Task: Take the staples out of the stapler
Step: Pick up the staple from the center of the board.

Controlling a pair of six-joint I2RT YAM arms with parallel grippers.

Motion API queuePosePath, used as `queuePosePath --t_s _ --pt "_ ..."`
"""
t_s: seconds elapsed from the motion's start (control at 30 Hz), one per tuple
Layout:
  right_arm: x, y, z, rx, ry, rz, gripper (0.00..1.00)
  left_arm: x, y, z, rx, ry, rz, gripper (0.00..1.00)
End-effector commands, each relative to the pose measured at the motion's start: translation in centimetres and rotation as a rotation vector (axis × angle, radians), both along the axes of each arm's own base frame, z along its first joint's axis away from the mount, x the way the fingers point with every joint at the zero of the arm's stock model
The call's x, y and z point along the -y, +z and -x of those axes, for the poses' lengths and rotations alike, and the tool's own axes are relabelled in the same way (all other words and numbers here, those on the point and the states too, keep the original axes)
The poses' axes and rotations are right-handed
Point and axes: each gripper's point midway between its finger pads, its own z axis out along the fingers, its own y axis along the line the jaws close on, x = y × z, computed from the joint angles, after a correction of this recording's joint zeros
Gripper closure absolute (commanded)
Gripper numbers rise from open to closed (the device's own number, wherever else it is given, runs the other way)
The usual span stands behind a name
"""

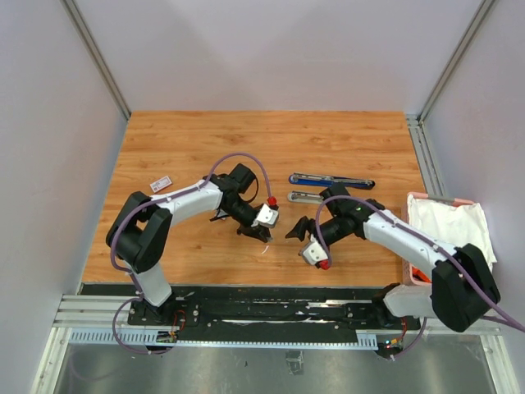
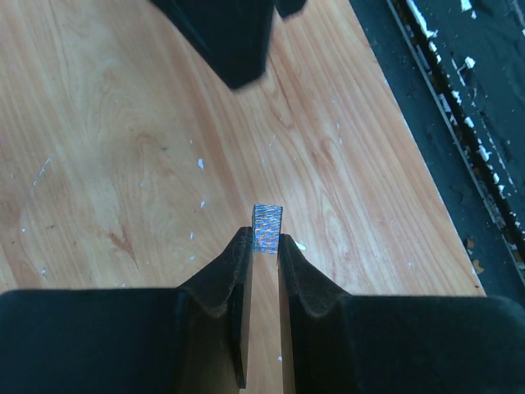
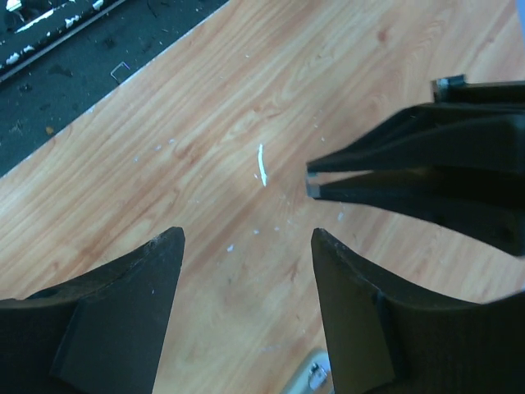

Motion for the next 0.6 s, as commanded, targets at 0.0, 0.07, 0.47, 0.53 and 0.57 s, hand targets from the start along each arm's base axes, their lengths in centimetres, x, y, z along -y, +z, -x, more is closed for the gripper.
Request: queuePosePath --t_s 0.0,0.07,0.47,0.53,0.57 --pt "-2.4 -0.4 -0.9 -0.021 -0.023 0.023 0.37 0.5 1.2 0.8 -0.097 -0.005 0.045 0.86" --pt "-3.3 -0.4 -1.1 -0.041 -0.031 0.030 0.39 0.5 1.5 1.0 -0.115 -0.009 0.056 0.85" --pt "-6.4 -0.4 -1.1 -0.080 -0.099 0.030 0.49 0.5 1.3 1.9 -0.173 -0.026 0.064 0.83" --pt "-6.5 -0.8 -0.8 -0.086 -0.098 0.036 0.51 0.5 1.3 2.1 -0.184 -0.029 0.063 0.81" --pt "-6.6 -0.8 -0.8 -0.088 -0.100 0.036 0.52 0.5 1.4 2.1 -0.188 -0.032 0.064 0.81"
